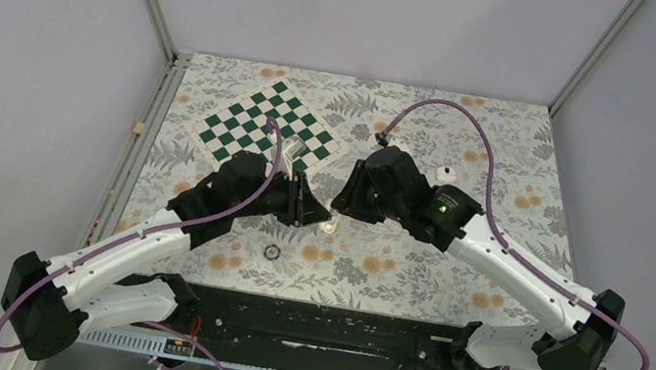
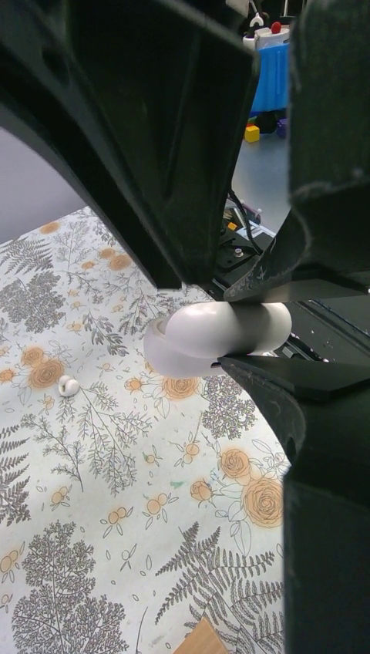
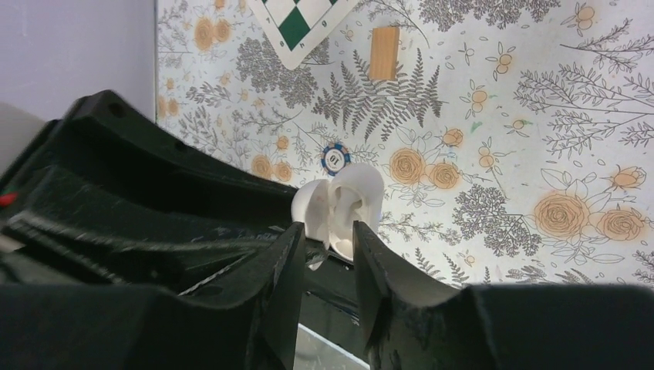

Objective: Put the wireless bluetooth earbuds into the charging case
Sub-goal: Place the earbud in the charging case, then pick up the earbud from the center of the board.

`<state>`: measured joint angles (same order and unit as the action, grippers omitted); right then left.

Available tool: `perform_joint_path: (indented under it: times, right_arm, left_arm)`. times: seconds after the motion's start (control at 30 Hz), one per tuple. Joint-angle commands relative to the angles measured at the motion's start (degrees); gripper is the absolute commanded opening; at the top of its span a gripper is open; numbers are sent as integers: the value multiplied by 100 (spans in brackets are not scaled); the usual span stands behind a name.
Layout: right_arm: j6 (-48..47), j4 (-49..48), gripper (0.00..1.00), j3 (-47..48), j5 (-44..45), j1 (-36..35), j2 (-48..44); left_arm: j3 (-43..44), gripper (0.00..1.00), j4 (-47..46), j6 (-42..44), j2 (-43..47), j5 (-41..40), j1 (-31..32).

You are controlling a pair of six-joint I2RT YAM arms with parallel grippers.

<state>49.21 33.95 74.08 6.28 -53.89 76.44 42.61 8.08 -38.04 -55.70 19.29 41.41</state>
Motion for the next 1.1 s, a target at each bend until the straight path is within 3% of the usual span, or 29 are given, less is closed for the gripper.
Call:
perform_joint_path:
  times: [0.0,0.13,0.2,0.37,0.5,0.67,0.9,1.07]
  right_arm:
    - [-148,-177,39,6,256,-25,-488]
    - [-620,211,64,-182,1215,65,-926]
    - [-686,419,67,-438,1488,414,-1196]
    - [-1082,149,61,-1551,1276,2012,-1689]
    - [-1609,-86,59,-1812,690,2816,-845]
    - [-1837,-508,56,-1793,-73,2858,482]
    - [-1788,-739,55,-1513,-7,2858,1640]
    - [-1723,-481,58,-1238,537,2860,2074]
  left_arm:
    - [217,23,-81,7,-158,63,38]
    - [288,23,177,-51,-480,78,39]
    - [233,23,153,-146,-510,77,36]
    - [187,23,238,-223,-512,-13,40]
    - [226,23,310,-213,-496,-28,37]
    - [304,22,284,-245,-462,-40,27]
    - [208,22,238,-276,-453,64,31]
    - [145,22,234,-307,-412,88,34]
